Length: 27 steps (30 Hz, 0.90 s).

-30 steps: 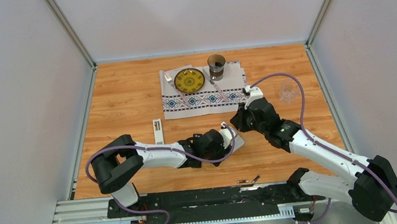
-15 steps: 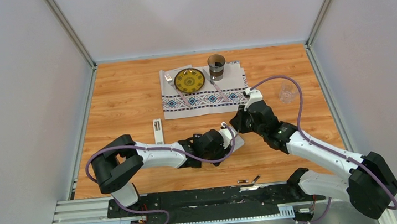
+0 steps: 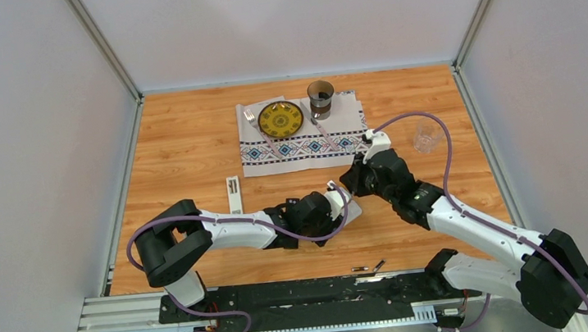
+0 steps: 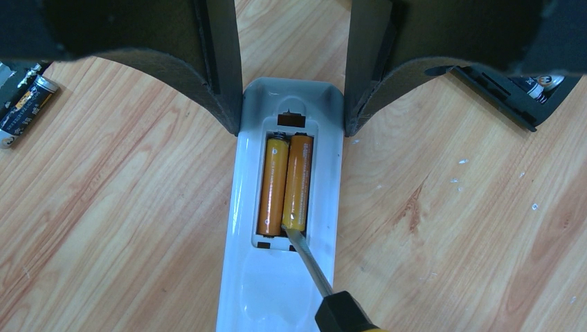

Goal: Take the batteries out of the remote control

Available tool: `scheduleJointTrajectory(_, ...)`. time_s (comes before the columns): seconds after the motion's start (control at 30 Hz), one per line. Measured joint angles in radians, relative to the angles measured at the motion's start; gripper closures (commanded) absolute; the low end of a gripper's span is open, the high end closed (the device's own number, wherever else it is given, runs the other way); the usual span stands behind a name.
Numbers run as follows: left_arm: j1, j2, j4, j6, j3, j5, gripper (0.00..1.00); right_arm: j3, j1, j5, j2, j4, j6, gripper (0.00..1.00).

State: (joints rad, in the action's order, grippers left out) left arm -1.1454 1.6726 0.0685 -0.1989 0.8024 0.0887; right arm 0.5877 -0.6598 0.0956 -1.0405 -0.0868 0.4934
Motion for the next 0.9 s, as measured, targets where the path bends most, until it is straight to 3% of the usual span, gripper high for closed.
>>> scheduleJointTrajectory(0.9, 0.0, 0.0, -0.001, 0.0, 0.0, 0.007, 1.0, -0.039, 0.0, 0.024, -0.009, 0.06, -0.003, 1.0)
